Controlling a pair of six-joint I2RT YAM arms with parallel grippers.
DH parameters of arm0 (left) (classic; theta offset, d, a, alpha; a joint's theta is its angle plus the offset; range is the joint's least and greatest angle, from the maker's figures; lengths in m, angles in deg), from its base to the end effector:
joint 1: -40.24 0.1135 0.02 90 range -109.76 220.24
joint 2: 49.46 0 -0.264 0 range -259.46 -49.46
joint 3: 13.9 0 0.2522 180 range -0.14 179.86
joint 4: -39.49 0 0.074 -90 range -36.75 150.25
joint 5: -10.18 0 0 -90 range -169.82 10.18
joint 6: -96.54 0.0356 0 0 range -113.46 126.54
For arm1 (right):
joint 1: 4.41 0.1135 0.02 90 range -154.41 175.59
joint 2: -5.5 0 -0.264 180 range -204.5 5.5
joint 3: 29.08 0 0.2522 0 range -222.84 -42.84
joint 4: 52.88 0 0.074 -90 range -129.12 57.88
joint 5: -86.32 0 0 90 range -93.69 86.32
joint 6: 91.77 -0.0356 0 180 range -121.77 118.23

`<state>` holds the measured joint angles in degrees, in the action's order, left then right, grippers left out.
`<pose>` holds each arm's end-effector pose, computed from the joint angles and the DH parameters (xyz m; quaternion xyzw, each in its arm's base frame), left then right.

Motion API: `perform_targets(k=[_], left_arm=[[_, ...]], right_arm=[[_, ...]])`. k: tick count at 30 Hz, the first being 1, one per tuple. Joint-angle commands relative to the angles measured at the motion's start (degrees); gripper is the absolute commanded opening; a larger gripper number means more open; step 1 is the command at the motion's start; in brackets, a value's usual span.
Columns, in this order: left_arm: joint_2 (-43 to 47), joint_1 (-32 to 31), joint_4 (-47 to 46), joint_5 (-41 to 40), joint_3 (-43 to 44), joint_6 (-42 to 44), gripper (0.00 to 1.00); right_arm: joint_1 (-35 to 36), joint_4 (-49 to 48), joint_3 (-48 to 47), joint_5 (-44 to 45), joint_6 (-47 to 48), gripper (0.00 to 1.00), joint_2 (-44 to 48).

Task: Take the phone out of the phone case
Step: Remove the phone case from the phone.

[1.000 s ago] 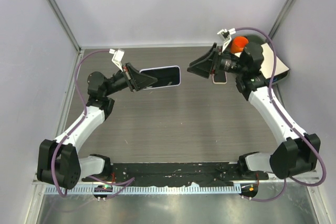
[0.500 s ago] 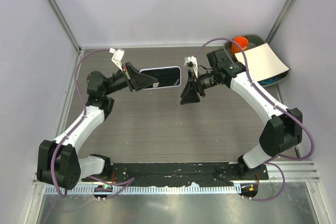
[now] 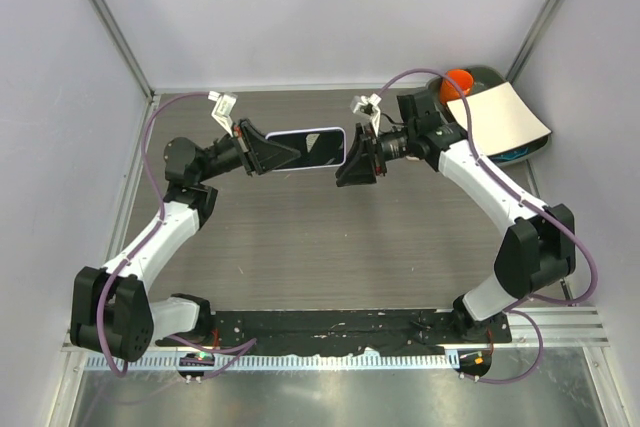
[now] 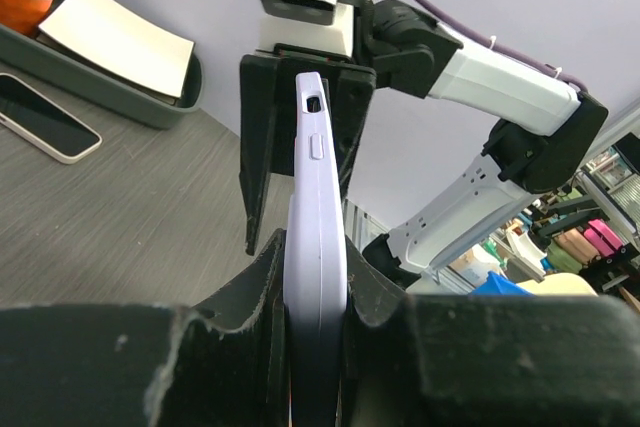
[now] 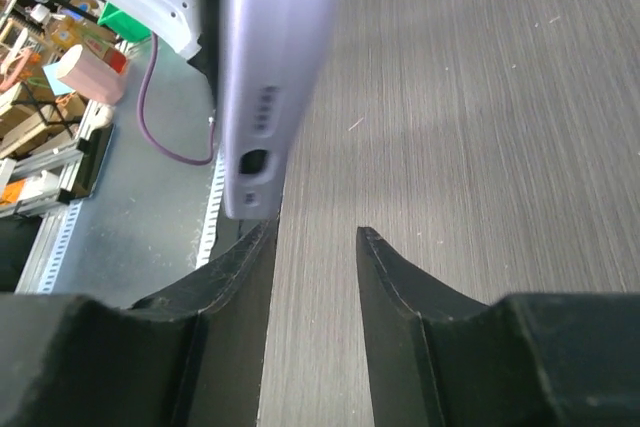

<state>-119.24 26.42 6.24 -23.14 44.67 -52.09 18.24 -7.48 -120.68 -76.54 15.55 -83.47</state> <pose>0.2481 -0.0917 0.3473 0.1764 0.6048 -0.6453 0.4320 0.2907 0.1582 0.3317 -0.4755 0.6115 0.5585 0.2967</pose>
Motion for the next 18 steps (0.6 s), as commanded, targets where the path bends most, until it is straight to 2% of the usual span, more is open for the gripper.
perform_targets(k=[1, 3, 6, 18], left_arm=[[1.9, -0.4, -6.4, 0.0, 0.5, -1.0, 0.00], [1.9, -0.5, -6.4, 0.1, 0.4, -0.9, 0.00], [1.8, -0.5, -6.4, 0.0, 0.4, -0.9, 0.00], [1.9, -0.5, -6.3, -1.0, 0.3, -0.3, 0.00]], right_arm=[[0.1, -25.3, 4.1, -1.8, -23.0, 0.42, 2.8], [-0.1, -37.9, 7.7, -2.2, -29.3, 0.40, 3.7], [0.2, -43.8, 9.6, -3.3, -35.3, 0.40, 4.2], [0.3, -44.6, 10.9, -5.8, -34.5, 0.40, 6.3]])
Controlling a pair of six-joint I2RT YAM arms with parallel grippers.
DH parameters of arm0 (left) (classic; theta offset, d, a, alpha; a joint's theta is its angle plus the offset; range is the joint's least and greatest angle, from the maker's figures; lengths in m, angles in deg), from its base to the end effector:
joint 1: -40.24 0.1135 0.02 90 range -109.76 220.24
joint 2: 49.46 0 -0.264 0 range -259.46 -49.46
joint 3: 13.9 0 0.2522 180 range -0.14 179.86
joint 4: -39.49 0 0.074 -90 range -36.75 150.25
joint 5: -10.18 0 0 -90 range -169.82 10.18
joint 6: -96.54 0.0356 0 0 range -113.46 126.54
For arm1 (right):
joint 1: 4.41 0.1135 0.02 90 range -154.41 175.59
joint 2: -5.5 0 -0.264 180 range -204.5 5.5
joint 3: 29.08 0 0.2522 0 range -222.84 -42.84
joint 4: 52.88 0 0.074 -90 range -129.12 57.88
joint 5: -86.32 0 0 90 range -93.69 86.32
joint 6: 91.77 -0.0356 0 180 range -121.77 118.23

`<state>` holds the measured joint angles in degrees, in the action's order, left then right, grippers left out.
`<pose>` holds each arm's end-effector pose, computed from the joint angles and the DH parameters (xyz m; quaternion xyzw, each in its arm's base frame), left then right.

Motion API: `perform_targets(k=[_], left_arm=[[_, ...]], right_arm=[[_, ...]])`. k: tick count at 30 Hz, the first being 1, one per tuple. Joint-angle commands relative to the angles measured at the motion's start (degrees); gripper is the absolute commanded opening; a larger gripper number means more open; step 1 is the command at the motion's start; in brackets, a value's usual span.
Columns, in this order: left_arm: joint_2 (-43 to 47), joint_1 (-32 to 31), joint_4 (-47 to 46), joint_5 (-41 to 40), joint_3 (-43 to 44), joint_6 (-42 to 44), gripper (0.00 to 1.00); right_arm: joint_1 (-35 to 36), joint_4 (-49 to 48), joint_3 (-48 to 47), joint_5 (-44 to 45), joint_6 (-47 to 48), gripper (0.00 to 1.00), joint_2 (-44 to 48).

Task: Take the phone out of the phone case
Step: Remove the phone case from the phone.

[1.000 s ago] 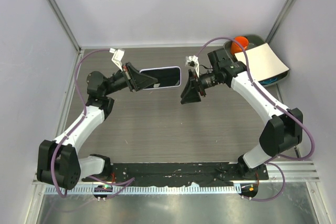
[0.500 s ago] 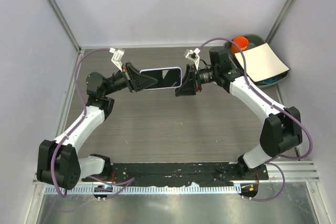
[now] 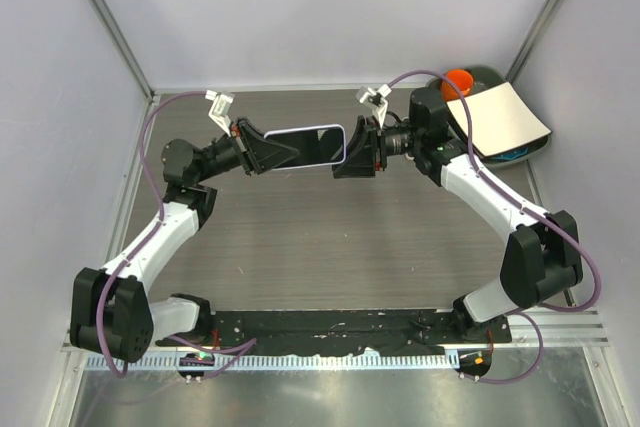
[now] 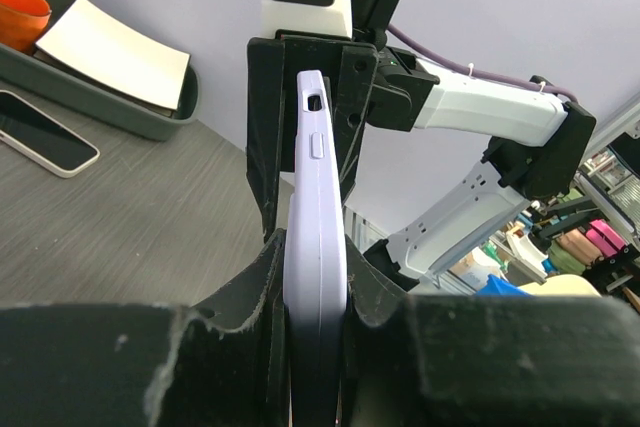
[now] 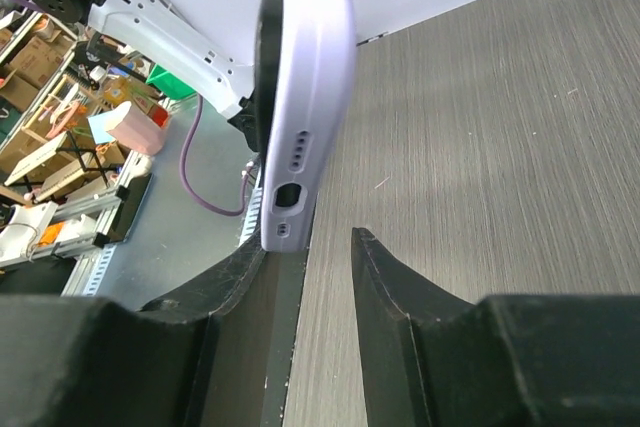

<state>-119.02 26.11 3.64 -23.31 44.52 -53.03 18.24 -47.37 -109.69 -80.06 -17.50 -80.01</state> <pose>0.2452 -0.0923 0.3513 0.1842 0.5922 -0.6492 0.4404 0.2927 0.1596 0.3403 -0.4314 0.5789 0.6140 0.3190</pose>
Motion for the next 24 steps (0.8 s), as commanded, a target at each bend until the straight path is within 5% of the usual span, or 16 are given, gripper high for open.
perform_targets(k=[1, 7, 15, 24], left_arm=[[1.6, -0.2, -3.7, -0.8, 0.4, 0.7, 0.00], [1.7, -0.2, -3.7, -0.7, 0.1, 0.9, 0.00], [1.5, -0.2, -3.7, -0.9, 0.3, 0.3, 0.00], [1.1, -0.2, -1.5, -2.0, 1.0, -1.0, 0.00]], right_arm=[[0.3, -4.8, 0.1, -2.2, -1.5, 0.40, 2.8], [0.4, -4.8, -0.1, -2.3, -1.6, 0.40, 3.0], [0.5, -5.5, 0.8, -1.9, 0.1, 0.20, 3.9], [0.5, -5.4, 2.6, -1.0, 6.0, 0.16, 6.4]])
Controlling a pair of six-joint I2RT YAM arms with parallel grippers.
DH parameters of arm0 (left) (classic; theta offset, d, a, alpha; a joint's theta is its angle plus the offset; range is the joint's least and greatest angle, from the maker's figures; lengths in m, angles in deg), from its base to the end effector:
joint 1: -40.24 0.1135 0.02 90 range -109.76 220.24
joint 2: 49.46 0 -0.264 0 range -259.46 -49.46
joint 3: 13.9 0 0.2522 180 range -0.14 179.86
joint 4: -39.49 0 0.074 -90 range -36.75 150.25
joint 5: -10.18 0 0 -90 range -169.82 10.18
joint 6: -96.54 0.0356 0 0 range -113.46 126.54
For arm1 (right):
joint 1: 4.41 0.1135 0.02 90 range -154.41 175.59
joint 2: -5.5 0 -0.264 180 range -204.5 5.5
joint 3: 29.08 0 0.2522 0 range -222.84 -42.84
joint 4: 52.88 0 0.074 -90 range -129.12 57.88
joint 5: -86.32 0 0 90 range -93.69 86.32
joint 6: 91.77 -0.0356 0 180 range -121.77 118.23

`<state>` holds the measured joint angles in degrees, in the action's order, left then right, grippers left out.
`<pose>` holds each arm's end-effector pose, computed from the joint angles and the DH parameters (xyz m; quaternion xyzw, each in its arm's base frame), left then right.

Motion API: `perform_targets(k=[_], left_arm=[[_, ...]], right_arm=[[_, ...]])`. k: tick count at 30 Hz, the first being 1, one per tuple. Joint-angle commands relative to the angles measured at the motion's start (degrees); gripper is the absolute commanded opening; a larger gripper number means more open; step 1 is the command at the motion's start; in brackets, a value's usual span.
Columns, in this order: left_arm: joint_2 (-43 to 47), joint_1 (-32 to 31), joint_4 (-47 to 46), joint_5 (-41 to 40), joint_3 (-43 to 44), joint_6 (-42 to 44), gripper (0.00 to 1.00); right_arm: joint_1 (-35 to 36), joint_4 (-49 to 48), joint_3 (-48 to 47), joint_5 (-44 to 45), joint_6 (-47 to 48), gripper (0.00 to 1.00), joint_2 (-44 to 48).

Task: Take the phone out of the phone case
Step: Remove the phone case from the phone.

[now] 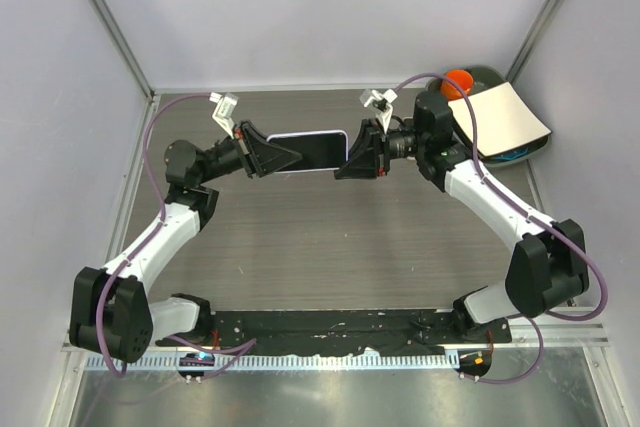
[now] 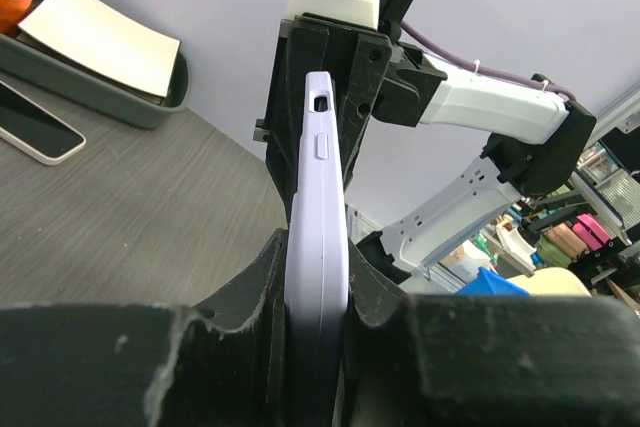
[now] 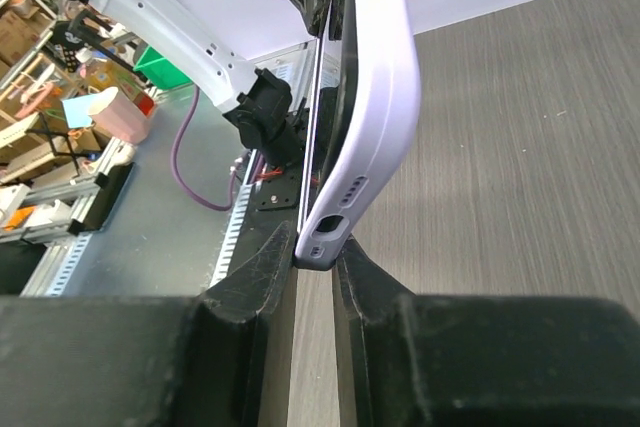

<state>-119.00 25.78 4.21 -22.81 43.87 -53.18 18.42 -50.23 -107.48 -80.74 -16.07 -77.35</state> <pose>0.2445 -0.0939 0.3467 0.1830 0.5982 -0.6519 0.4285 0.2814 0.1561 0.3457 -0.4548 0.5541 0.6075 0.3422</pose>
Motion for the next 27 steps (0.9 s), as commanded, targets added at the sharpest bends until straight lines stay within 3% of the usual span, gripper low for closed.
perform_targets(k=[1, 14, 16, 20, 27], left_arm=[[0.9, 0.1, -1.8, -2.7, 1.9, -0.8, 0.00], [-0.5, 0.1, 3.5, -3.0, 2.5, -2.3, 0.00], [-0.9, 0.1, 4.5, -2.4, 3.0, -2.1, 0.00], [-1.7, 0.2, 5.9, -1.1, 3.6, -2.0, 0.00], [-2.2, 0.0, 6.7, -0.2, 4.4, -2.1, 0.00]], right_arm=[[0.5, -2.5, 0.6, -0.1, 5.1, 0.16, 4.3], [1.3, 2.5, -0.8, -1.3, 12.6, 0.18, 6.8], [1.5, 10.7, -2.8, -1.4, 17.8, 0.19, 7.0], [2.8, 35.3, -9.6, -0.1, 42.6, 0.19, 6.6], [3.7, 42.6, -12.6, -0.3, 48.8, 0.20, 7.7]])
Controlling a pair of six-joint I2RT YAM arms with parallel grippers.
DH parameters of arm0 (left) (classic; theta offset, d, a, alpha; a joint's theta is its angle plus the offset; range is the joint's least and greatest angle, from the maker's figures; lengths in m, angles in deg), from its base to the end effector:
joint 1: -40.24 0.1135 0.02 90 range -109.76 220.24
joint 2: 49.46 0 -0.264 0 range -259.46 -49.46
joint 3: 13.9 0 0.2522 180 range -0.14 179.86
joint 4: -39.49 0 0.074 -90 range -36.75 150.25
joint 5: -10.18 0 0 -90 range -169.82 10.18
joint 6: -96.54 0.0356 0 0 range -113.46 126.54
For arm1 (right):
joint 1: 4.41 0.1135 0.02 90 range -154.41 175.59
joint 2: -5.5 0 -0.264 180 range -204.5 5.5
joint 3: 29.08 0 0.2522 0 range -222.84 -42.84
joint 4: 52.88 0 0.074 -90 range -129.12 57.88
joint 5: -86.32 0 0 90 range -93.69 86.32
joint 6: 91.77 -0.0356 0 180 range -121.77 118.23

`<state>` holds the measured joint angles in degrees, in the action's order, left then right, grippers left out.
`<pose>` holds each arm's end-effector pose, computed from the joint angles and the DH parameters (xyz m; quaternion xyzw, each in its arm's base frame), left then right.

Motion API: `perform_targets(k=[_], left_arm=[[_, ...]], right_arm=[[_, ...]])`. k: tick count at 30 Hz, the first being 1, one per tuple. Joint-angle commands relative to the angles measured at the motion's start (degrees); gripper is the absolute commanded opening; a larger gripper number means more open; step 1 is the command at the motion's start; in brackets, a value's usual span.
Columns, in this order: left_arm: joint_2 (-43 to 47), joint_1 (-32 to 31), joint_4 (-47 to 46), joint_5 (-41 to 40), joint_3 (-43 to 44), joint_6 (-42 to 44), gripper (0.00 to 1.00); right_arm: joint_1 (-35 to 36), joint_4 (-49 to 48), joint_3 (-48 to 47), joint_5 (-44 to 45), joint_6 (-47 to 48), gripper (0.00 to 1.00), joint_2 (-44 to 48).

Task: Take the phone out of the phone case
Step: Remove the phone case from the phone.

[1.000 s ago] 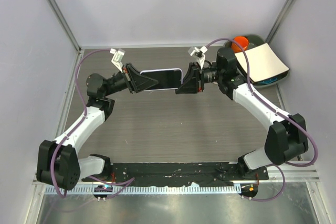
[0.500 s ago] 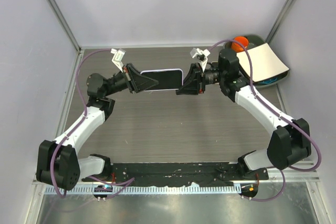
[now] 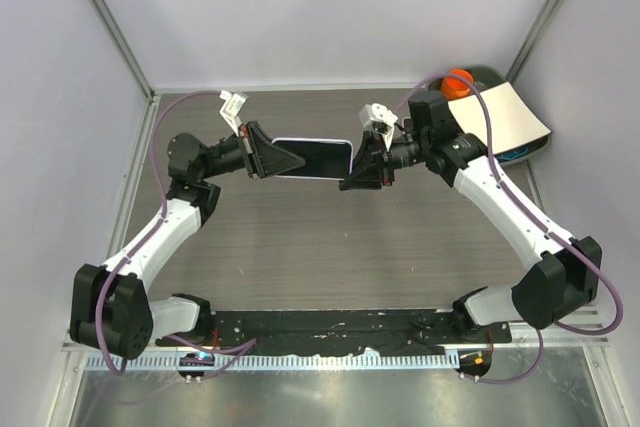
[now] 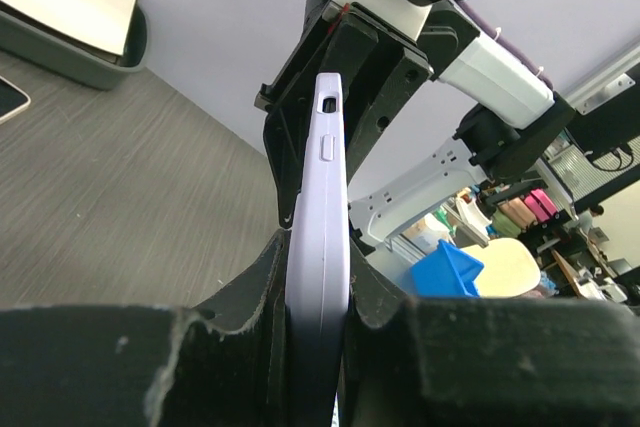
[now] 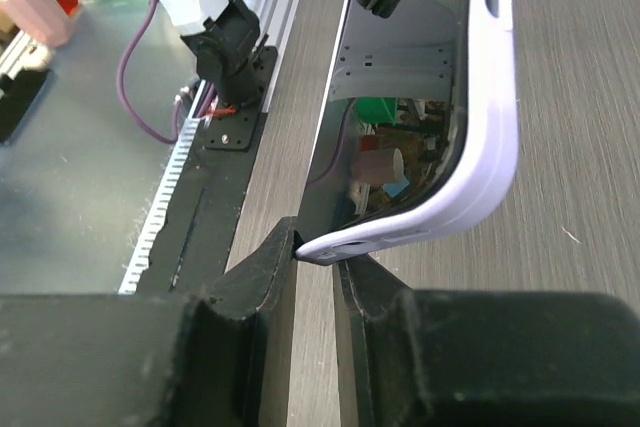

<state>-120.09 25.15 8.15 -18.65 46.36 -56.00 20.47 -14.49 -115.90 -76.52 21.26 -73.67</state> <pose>0.2484 -0.0993 0.3498 0.1876 0.6153 -0.6693 0.3720 0.2515 0.1541 0.3632 -0.5522 0.5200 0.5224 0.3895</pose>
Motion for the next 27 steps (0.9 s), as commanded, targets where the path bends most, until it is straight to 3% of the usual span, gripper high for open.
perform_targets(k=[1, 11, 18, 20, 21, 22, 24, 25, 27], left_arm=[[-1.0, 0.7, 2.7, -4.2, 1.8, 0.7, 0.00], [-1.2, 0.6, 1.4, -3.9, 1.5, -0.5, 0.00], [-0.7, 0.1, -4.5, -3.2, -0.4, -3.3, 0.00], [-0.5, -0.1, -7.5, -2.8, -0.6, -5.3, 0.00], [-0.4, -0.2, -8.8, -2.5, -1.1, -6.0, 0.00], [-0.2, -0.5, -11.0, -2.2, -1.2, -7.1, 0.00], [-0.2, -0.8, -12.7, -1.8, -1.5, -7.7, 0.00], [0.1, -1.0, -13.3, -1.5, -1.8, -8.3, 0.00], [0.1, -1.2, -14.6, -1.1, -2.1, -8.9, 0.00]], right_arm=[[1.7, 7.9, -4.3, -4.5, 11.9, 0.22, 4.3], [1.7, 14.4, -7.5, -5.4, 18.5, 0.24, 5.1], [1.7, 10.9, -7.6, -5.3, 13.5, 0.23, 3.7], [1.7, 1.8, -5.1, -4.5, 7.2, 0.23, 3.8], [1.7, -2.7, -3.9, -2.7, -2.6, 0.22, 3.9], [1.7, -13.6, -2.3, -1.9, -7.9, 0.21, 4.0], [1.7, -24.0, 2.0, 0.6, -22.5, 0.17, 3.9], [1.6, -35.2, 3.4, 0.9, -28.1, 0.16, 3.5], [1.6, -46.9, 7.5, 1.2, -37.2, 0.13, 2.9]])
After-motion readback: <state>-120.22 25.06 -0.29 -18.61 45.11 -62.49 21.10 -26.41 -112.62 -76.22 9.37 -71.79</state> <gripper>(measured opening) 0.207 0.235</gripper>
